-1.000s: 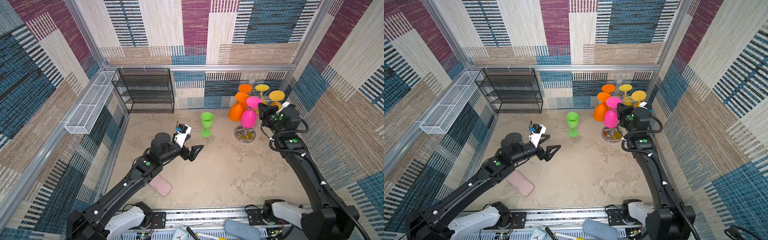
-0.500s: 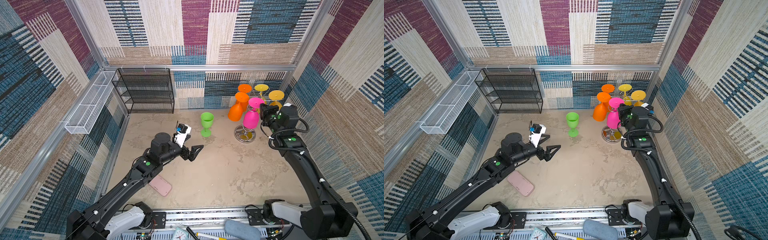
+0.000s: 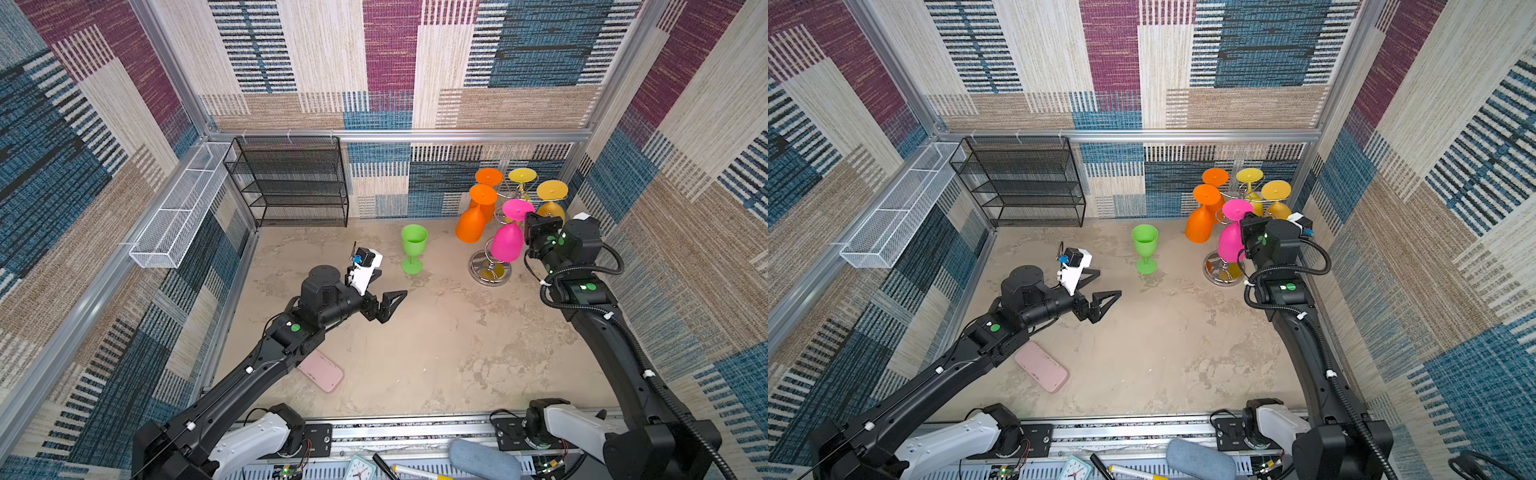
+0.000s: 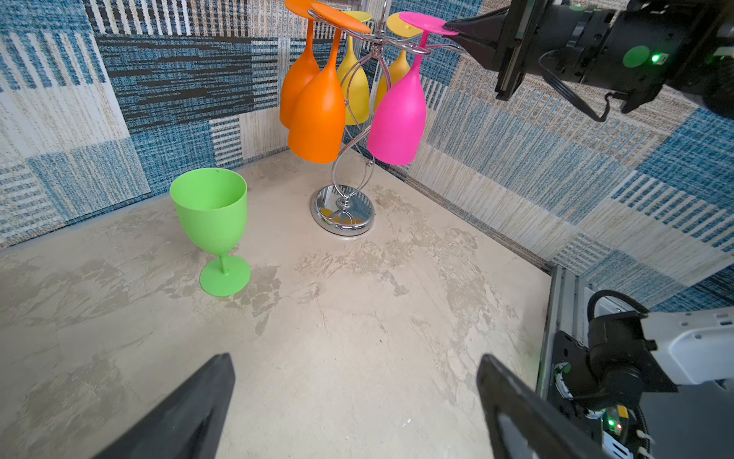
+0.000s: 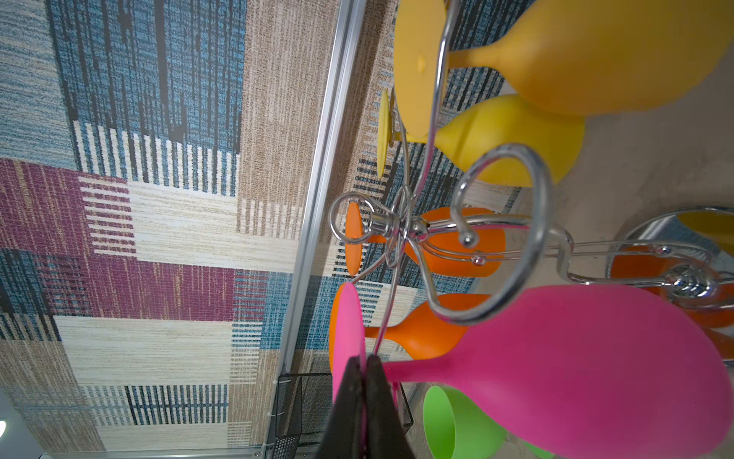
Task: Take the wine glass off the wine glass rack
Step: Pick up the wine glass from the wine glass rack.
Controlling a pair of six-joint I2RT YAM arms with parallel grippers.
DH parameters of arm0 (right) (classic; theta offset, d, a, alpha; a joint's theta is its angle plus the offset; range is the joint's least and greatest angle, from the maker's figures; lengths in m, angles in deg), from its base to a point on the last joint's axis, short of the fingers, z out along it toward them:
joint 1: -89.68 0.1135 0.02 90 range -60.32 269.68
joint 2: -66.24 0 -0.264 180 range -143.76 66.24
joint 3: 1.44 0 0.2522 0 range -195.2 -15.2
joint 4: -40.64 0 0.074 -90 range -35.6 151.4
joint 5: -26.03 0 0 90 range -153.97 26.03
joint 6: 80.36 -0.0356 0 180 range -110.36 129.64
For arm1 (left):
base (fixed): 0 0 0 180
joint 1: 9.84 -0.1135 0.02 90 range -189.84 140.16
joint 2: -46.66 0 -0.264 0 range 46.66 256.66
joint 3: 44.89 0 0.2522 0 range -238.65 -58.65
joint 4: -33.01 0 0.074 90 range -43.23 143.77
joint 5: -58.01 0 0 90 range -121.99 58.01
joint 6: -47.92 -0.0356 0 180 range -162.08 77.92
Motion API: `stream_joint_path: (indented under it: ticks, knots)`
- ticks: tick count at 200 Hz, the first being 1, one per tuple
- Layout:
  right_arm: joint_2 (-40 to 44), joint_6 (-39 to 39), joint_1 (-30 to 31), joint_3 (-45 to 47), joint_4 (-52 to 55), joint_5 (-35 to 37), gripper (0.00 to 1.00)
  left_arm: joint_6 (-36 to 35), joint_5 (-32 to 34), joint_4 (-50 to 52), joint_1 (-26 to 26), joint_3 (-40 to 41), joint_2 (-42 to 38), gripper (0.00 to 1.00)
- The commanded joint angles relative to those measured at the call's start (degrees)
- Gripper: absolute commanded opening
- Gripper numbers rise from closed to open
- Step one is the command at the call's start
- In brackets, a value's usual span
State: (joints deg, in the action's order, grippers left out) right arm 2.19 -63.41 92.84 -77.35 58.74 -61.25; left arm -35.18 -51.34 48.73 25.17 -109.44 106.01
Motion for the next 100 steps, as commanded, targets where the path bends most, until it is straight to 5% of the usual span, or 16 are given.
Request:
stream_joint_path:
  ticks: [1,100]
  knots:
    - [1.3,0.5,0.0,0.5,-0.2,0.4,0.05,-0.4,-0.9,-1.0,0.1,-0.2,0.0,0.98]
    - [7.2,6.7,0.2,4.6,0.7,-2.9,0.01,-0.6,-0.2,-1.0,0.0,-0.2,0.1,0.98]
